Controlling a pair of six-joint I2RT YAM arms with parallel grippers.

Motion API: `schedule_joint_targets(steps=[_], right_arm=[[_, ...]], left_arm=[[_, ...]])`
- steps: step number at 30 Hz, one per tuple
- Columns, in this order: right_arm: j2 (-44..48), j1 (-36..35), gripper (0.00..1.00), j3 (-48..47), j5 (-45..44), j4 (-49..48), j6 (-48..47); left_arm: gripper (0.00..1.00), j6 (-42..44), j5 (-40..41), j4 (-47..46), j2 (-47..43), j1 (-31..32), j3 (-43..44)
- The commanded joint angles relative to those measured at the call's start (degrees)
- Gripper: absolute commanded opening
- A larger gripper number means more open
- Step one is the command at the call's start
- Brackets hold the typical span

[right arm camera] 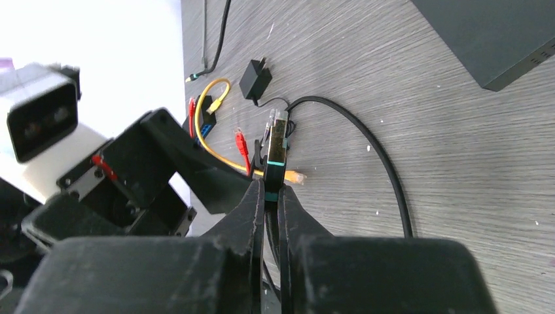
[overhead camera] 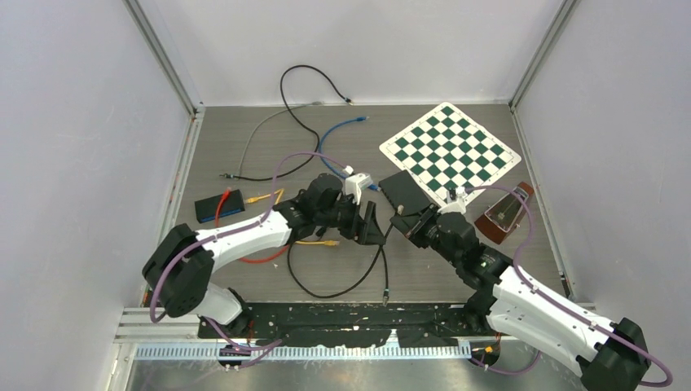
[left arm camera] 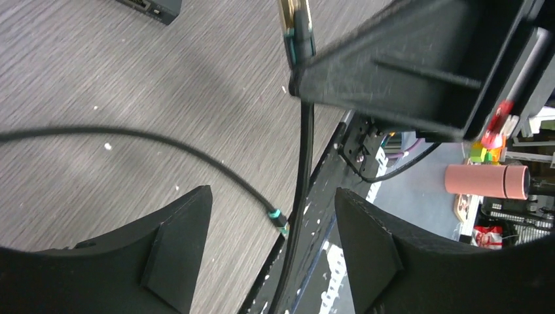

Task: Insert the plug into the switch port
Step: Pick up the connector from the center of the board.

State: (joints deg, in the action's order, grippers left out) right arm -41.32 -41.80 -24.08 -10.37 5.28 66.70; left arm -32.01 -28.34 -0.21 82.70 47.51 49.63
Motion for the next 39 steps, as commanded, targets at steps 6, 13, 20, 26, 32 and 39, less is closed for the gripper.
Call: schedule_joint_targets(steps=[6,13,20,26,32,39], right_arm=[[4.5,-0.3,0.06,2.34,1.52,-7.18,-1.61],[3.01,-0.28,0.06,2.09,1.2,-7.89,-0.95],[1.84,3.1,0.49,-2.85,7.77,-10.73,-20.47],[-2.02,8.05,0.98,-14.13,28.06,-5.96,-43.89],[-1.6,9.24,1.0,-15.06,36.69,-7.76,-56.67],[8.02,9.29,1.0,-9.23,42.41,-21.39,-71.23]], left_arm=[[0.58,-0.73,-3.18,-6.16,6.19,1.7,6.44],[0.35,0.75,-2.42,-5.46,6.95,2.5,6.98],[0.07,13.92,3.38,3.13,1.73,1.5,7.78],[0.03,32.37,2.96,8.36,-6.42,0.72,7.39],[0.02,39.97,-4.26,16.78,-7.52,-1.84,11.03],[0.0,46.59,-5.76,20.11,-7.95,-2.88,10.9]])
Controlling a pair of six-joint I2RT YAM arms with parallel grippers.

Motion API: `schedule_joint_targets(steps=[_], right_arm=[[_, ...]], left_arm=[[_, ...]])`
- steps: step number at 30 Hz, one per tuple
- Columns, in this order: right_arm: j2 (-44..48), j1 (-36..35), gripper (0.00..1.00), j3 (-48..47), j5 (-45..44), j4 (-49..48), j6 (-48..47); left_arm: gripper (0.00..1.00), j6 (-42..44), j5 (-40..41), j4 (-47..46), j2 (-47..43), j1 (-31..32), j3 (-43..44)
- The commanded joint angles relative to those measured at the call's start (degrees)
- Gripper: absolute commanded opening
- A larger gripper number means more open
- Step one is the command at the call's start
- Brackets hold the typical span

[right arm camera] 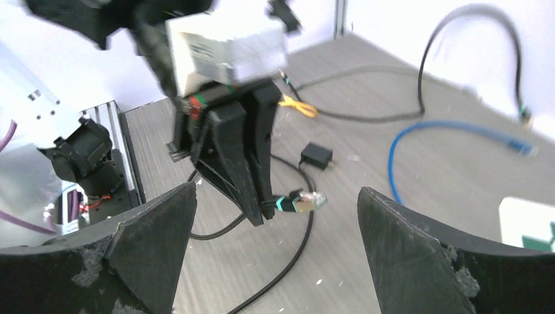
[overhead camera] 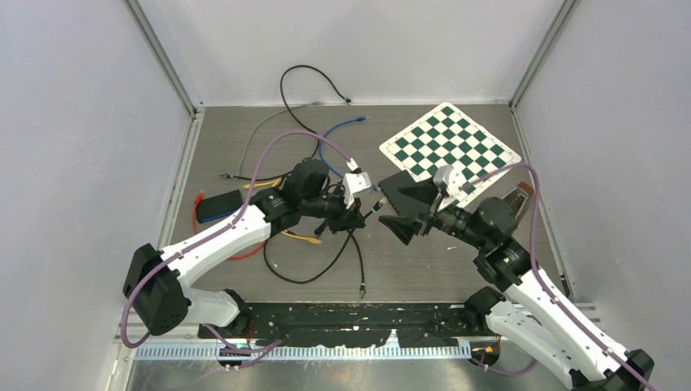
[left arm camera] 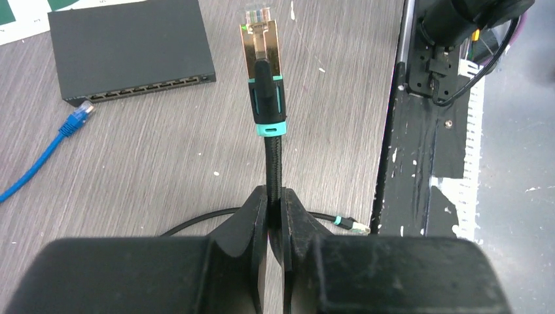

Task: Insert the plug into the switch port
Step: Pick up the connector from the center of the board.

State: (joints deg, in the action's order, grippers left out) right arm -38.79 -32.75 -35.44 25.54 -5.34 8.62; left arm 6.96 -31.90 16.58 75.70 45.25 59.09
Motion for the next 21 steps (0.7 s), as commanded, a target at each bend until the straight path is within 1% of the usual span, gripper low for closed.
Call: schedule_joint_targets(steps=[1,3,5,6,7,8,9,12,17,21], right_arm=[[6.14,0.19,0.99,3.19,7.0,-11.02,-14.58],[7.14,0.31,0.97,4.27,9.02,-11.97,-16.97],[6.85,0.42,0.93,3.55,12.69,-10.5,-19.07],[5.99,0.41,0.89,2.93,15.84,-8.02,-21.28],[5.38,0.48,0.86,1.45,17.21,-6.74,-22.42],[4.24,0.49,0.81,0.74,19.16,-4.09,-25.12],[3.54,0.56,0.79,-0.57,19.71,-2.93,-26.5],[0.91,0.92,0.79,-2.66,20.15,1.13,-31.17],[-1.41,1.29,0.79,-2.76,20.96,2.57,-38.13],[-1.76,1.85,0.78,-2.4,21.37,3.53,-39.27]], left_arm=[[0.0,9.14,-2.27,3.82,-1.18,-0.83,1.39],[0.0,11.8,-2.96,5.04,-1.55,-1.08,1.24],[0.0,13.01,-5.03,4.56,-1.86,-1.19,0.68],[0.0,13.05,-6.38,3.74,-2.07,-1.17,-0.04],[0.0,12.66,-7.61,2.45,-2.25,-1.16,-0.75],[0.0,11.73,-8.43,1.16,-2.44,-1.16,-1.56],[0.0,11.27,-8.64,0.09,-2.58,-1.14,-2.13],[0.0,11.08,-8.62,-0.55,-2.58,-1.19,-2.52],[0.0,12.49,-8.17,0.7,-3.78,-1.17,-2.83],[0.0,13.55,-7.29,0.2,-4.96,-1.2,-4.08]])
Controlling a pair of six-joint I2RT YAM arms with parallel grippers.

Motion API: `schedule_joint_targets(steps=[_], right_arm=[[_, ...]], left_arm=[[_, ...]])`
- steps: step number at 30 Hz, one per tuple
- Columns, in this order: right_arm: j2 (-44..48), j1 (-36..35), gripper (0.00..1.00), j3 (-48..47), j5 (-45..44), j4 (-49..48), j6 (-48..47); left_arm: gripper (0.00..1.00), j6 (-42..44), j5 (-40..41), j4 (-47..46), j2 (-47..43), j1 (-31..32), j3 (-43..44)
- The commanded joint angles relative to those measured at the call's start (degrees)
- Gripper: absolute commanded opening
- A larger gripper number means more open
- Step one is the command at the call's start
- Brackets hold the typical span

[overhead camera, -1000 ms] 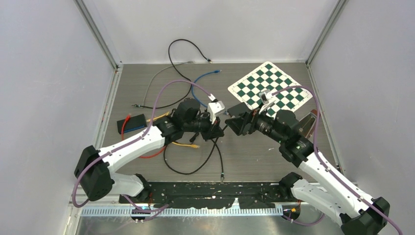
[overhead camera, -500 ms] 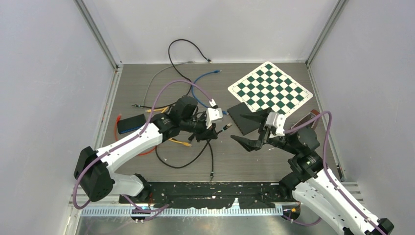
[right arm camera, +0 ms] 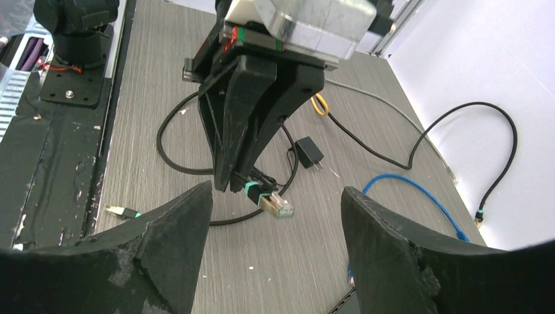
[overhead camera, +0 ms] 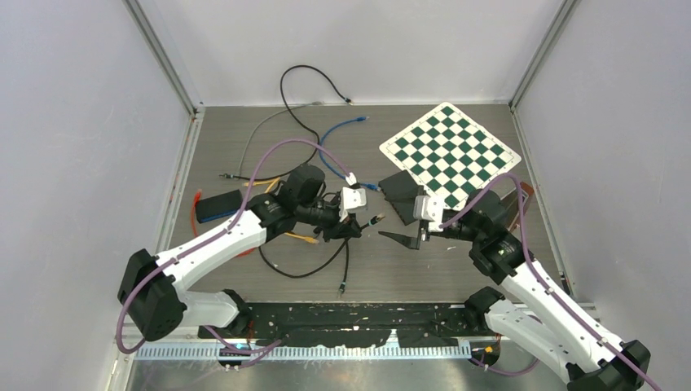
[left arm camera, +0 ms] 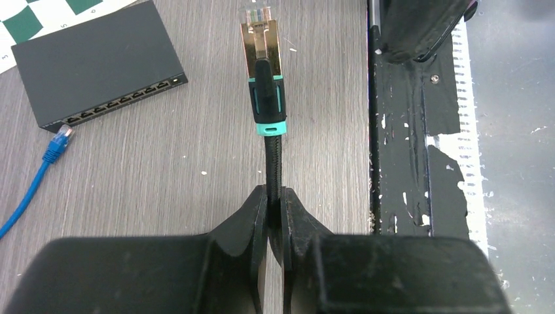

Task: Insert the plug into the switch port
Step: Pick up the connector from the center of the board.

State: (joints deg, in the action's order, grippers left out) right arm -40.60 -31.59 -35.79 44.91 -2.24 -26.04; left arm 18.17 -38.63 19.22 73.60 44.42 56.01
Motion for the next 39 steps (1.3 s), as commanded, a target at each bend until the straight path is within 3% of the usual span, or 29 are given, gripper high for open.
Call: schedule_joint_targets(steps=[1,12,19,27,31,36,39], right_arm=[[0.03,1.08,0.77,-2.12,2.11,0.5,-4.53],[-8.09,2.54,0.69,-9.45,5.31,8.11,-1.8],[-11.42,2.8,0.5,-11.98,5.07,13.07,-2.2],[-13.89,2.89,0.48,-14.16,5.14,17.94,-4.01],[-15.01,2.94,0.38,-14.43,6.04,18.12,-4.15],[-15.4,3.01,0.14,-14.98,7.38,19.11,-5.6],[-14.72,3.15,0.09,-14.94,8.02,18.9,-6.2]], left_arm=[[0.0,2.49,-0.61,-2.66,-3.08,-0.39,-1.28],[0.0,3.45,-1.78,-4.45,-3.51,-0.31,-2.3],[0.0,3.7,-1.42,-4.9,-3.98,-0.34,-2.63],[0.0,3.45,-1.52,-5.45,-3.53,-0.36,-2.6],[0.0,3.24,-1.35,-5.39,-3.7,-0.38,-2.43],[0.0,2.39,-1.89,-5.74,-3.9,-0.39,-1.92],[0.02,2.31,-1.76,-5.61,-4.07,-0.39,-1.49]])
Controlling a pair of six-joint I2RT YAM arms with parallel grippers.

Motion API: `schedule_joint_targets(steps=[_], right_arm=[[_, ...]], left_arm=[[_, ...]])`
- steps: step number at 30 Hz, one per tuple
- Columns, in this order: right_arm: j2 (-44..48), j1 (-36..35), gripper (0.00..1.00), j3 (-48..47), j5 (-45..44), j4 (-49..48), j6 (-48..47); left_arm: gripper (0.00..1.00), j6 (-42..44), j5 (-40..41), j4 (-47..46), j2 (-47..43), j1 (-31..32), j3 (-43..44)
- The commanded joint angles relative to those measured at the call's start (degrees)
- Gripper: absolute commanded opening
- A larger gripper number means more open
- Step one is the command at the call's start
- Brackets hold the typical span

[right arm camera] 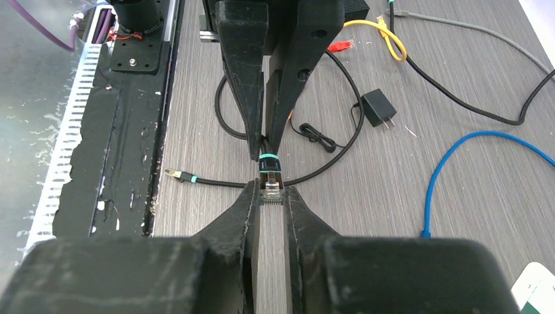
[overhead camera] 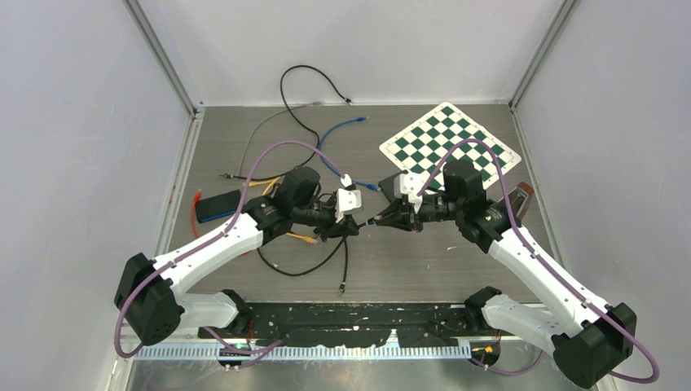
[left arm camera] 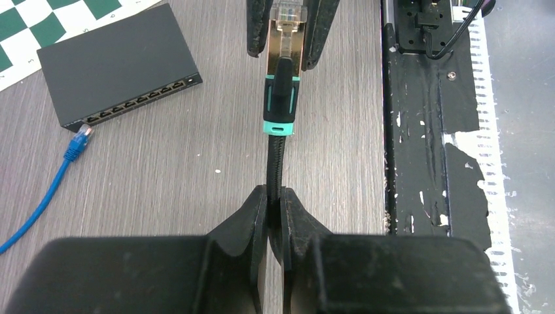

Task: Insert the plug into the switch port
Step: Pick up the connector from the center of the board.

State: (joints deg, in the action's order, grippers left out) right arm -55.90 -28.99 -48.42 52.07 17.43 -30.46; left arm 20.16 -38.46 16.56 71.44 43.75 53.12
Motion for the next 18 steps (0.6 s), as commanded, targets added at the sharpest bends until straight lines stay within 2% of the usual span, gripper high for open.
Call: schedule_joint_targets(steps=[1,6,14,18], right_arm=[[0.86,0.53,0.07,-2.21,0.98,-1.18,-1.7],[1.9,0.6,0.05,-1.09,1.25,-3.1,-0.55],[2.26,0.6,0.05,-0.89,1.61,-3.24,-0.48],[2.5,0.61,0.05,-0.76,2.16,-3.44,-0.48]], left_arm=[[0.06,0.32,-1.81,-3.06,-1.98,0.31,1.49],[0.4,-0.37,-3.09,-3.38,-2.01,0.36,1.96],[0.45,-5.06,-3.52,-11.13,-4.1,0.33,0.54],[0.45,-5.77,-3.2,-11.75,-3.28,0.37,2.01]])
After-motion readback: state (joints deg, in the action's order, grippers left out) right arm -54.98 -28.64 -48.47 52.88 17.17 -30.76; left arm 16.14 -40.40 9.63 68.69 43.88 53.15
